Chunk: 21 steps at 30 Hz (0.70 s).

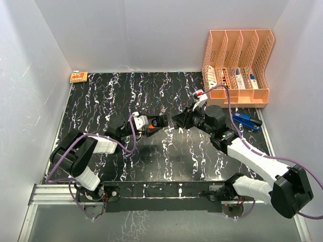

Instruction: Unlock with the key

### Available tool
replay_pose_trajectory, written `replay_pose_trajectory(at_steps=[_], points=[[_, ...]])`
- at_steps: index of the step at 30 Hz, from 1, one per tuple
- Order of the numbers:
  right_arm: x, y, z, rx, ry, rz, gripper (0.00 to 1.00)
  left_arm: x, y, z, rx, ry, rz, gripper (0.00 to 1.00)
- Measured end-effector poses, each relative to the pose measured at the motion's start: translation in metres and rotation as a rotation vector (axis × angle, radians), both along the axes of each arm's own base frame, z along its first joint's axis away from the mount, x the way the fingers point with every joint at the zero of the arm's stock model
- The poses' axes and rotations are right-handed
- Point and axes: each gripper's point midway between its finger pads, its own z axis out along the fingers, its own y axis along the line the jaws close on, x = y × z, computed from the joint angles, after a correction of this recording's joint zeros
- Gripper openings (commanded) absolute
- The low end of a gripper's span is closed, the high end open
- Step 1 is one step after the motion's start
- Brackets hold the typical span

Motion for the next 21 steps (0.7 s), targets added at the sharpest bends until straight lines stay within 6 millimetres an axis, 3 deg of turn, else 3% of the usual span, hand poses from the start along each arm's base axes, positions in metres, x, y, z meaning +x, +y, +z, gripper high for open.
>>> replay_pose_trajectory(at_steps=[21], points=[[0.0038,0.0034,-0.0033,0.004,0.007,-0.011,0.0,-0.0038,-0.0039,0.0006,-0.003,-0.004,-0.009,0.0]])
